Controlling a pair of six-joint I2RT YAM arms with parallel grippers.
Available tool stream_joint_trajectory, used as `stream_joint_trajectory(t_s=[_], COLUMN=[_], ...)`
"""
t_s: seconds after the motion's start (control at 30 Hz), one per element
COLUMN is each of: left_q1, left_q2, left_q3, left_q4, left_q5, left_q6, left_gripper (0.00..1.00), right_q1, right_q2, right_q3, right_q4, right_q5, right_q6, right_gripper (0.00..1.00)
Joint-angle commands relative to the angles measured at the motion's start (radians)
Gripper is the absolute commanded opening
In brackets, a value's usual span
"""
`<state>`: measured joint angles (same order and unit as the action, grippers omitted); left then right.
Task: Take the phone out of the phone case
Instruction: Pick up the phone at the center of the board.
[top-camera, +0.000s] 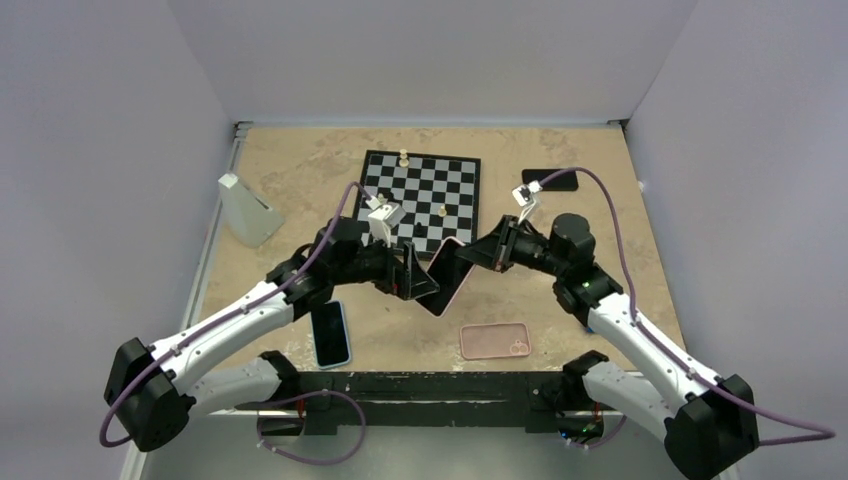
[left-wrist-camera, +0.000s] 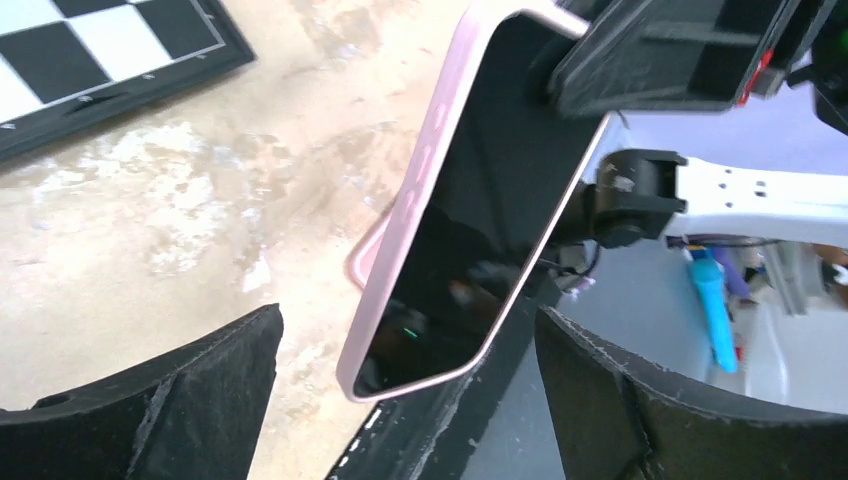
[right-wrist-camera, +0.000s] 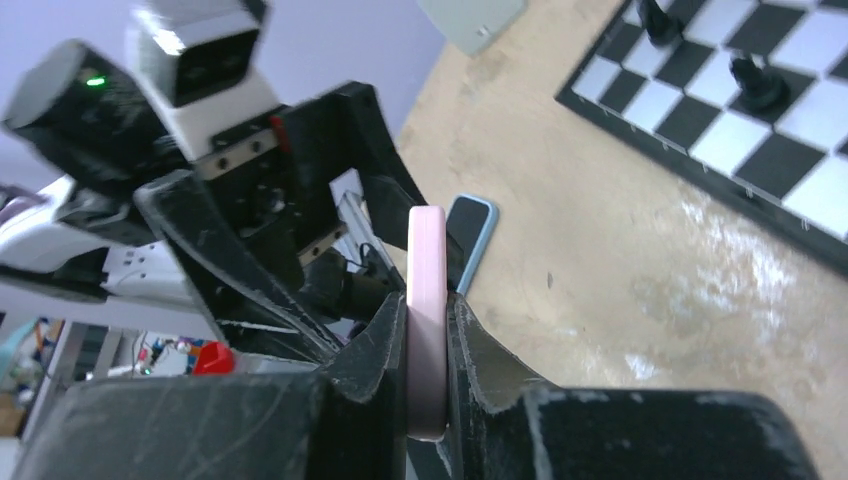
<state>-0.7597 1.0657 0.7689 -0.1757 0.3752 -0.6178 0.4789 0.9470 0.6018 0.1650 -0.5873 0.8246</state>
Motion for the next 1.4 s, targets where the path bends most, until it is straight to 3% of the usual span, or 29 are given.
stream_joint_trajectory(t_s=[0.0,0.1,0.17,0.37,0.43,0.47,0.5,0.57,0.63,0.73,0.97,1.27,1.37], left_q1=[0.02,0.02,0.02,0.019,0.019,0.02,0.02,0.021,0.023,0.033,0.06,0.069,0.069], left_q2=[-0.015,0.011,0.035,0.057,0.045,0.037,0.024,-0.002,-0.025,-0.037,-0.043,-0.035,-0.026], left_q3=[-0.048,-0.066,-0.076,-0.077,-0.071,-0.062,-0.053,-0.03,-0.016,0.004,0.025,0.041,0.04], left_q4=[0.175,0.331,0.437,0.506,0.47,0.438,0.403,0.328,0.276,0.22,0.196,0.206,0.233], left_q5=[0.215,0.343,0.439,0.501,0.498,0.494,0.491,0.48,0.476,0.494,0.562,0.632,0.661], left_q6=[-0.083,-0.12,-0.165,-0.193,-0.166,-0.143,-0.118,-0.064,-0.021,0.025,0.04,0.047,0.026], left_gripper=[0.98,0.92,0.79,0.3,0.08,0.04,0.01,0.0,0.0,0.0,0.0,0.0,0.0], right_q1=[-0.041,-0.042,-0.042,-0.04,-0.041,-0.044,-0.046,-0.051,-0.053,-0.055,-0.054,-0.052,-0.027], right_q2=[-0.045,-0.042,-0.035,-0.01,-0.016,-0.022,-0.026,-0.021,-0.025,-0.048,-0.057,-0.034,-0.013], right_q3=[0.026,0.032,0.024,-0.005,0.001,0.012,0.029,0.098,0.121,0.107,0.092,0.053,0.064], right_q4=[0.21,0.293,0.363,0.481,0.453,0.409,0.327,0.129,0.025,0.023,0.036,0.156,0.162], right_q5=[-0.26,-0.304,-0.307,-0.302,-0.304,-0.303,-0.298,-0.301,-0.329,-0.393,-0.542,-0.635,-0.651], right_q6=[-0.052,-0.014,0.03,0.105,0.089,0.06,0.011,-0.116,-0.191,-0.213,-0.258,-0.226,-0.242], right_gripper=[0.0,0.0,0.0,0.0,0.0,0.06,0.29,0.49,0.56,0.6,0.55,0.27,0.32])
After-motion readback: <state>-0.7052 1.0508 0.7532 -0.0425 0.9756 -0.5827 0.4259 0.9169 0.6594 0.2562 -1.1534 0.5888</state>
